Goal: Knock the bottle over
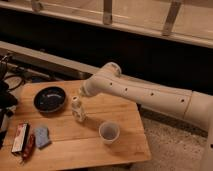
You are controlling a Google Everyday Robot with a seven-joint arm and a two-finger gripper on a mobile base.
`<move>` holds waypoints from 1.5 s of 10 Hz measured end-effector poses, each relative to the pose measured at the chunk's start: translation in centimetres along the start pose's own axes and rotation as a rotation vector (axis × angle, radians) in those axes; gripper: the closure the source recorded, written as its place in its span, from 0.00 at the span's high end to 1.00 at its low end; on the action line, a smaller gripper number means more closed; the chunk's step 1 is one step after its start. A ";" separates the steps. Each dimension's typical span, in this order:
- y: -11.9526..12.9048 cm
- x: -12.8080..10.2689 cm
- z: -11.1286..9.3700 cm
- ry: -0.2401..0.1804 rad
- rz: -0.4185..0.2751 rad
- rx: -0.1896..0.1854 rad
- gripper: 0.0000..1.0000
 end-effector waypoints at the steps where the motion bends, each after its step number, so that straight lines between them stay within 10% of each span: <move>1: -0.6 0.3 0.5 0.017 0.010 0.001 0.13; 11: -4.3 3.0 4.8 0.106 0.056 0.005 0.13; 15: -1.8 1.9 2.2 0.133 0.034 -0.014 0.13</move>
